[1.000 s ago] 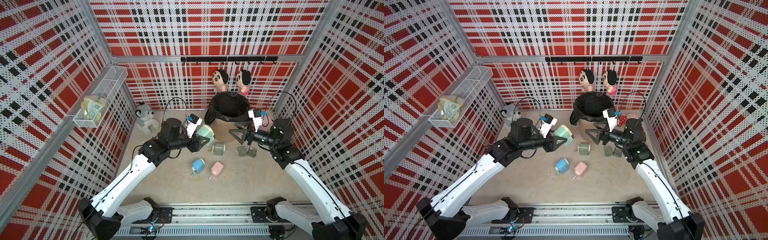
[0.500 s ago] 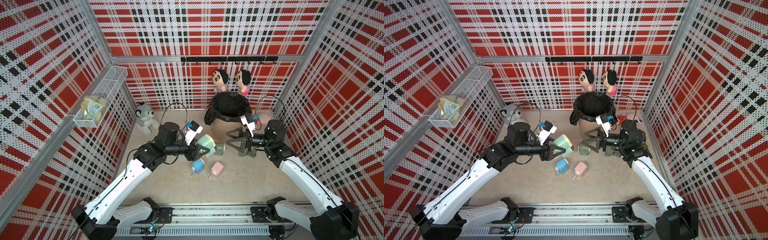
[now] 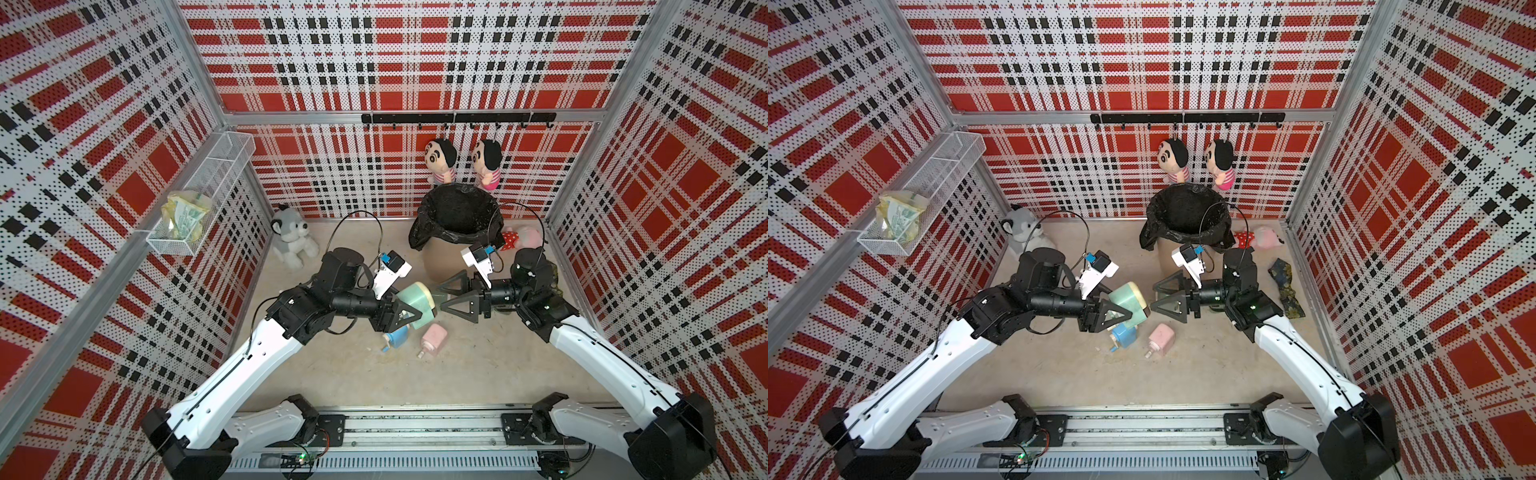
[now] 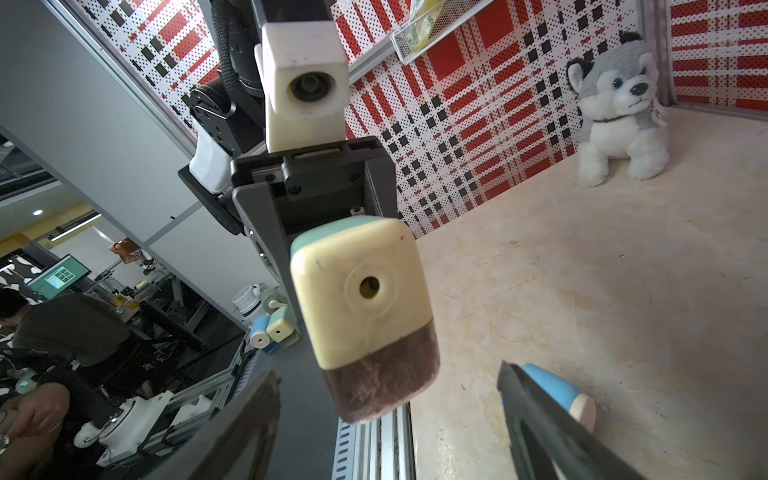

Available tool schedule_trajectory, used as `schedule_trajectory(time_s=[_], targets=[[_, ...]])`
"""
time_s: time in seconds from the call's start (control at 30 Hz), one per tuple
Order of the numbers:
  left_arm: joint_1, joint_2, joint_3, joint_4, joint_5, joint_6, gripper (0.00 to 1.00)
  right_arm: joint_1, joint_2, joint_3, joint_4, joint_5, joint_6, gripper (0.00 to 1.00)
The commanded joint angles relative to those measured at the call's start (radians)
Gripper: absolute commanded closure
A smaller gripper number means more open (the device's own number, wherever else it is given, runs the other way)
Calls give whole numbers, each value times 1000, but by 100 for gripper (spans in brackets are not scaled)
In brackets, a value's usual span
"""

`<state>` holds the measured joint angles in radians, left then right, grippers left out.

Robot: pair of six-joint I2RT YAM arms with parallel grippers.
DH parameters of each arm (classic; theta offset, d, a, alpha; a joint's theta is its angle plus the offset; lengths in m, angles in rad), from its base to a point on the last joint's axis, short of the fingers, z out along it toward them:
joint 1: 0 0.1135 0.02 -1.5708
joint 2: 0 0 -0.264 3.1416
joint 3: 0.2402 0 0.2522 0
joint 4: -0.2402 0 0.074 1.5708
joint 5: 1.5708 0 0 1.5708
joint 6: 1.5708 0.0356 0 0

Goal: Take out the pencil sharpener tray and clean the shavings
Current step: Open the container of the pencil sharpener.

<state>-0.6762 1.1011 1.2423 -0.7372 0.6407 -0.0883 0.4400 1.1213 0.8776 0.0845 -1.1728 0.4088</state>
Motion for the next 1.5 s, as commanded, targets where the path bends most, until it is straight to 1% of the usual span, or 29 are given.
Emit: schedule_trajectory(time_s=[0.0, 0.07, 0.23, 0.4, 0.57, 0.67, 0.77, 0.8, 0.93, 1.17, 1.47], targets=[[-6, -30, 45, 9, 65, 21, 43, 17, -25, -21, 63, -25, 11, 15], [-7, -35, 49, 7, 90, 21, 43, 19, -30, -41, 123, -33, 51, 15], [-8, -51, 41, 14, 161, 27, 44, 43, -34, -50, 180, -46, 95, 15], [-3, -70, 16, 27, 186, 15, 44, 67, -60, -87, 338, -67, 223, 14], [5, -75, -8, 38, 192, 8, 44, 98, -79, -92, 361, -74, 244, 14], [11, -70, -18, 47, 198, 3, 44, 122, -78, -81, 325, -63, 221, 14], [15, -67, -17, 48, 200, 3, 44, 146, -76, -50, 214, -31, 153, 15], [16, -66, -14, 48, 202, 4, 44, 153, -73, -41, 181, -20, 103, 15], [17, -64, -13, 48, 205, 4, 44, 179, -40, -10, 108, 13, 46, 15], [18, -80, -17, 48, 196, 7, 45, 198, -2, 6, 91, 27, 28, 19], [20, -86, -14, 45, 193, 9, 45, 198, -7, 5, 64, 29, 15, 22]])
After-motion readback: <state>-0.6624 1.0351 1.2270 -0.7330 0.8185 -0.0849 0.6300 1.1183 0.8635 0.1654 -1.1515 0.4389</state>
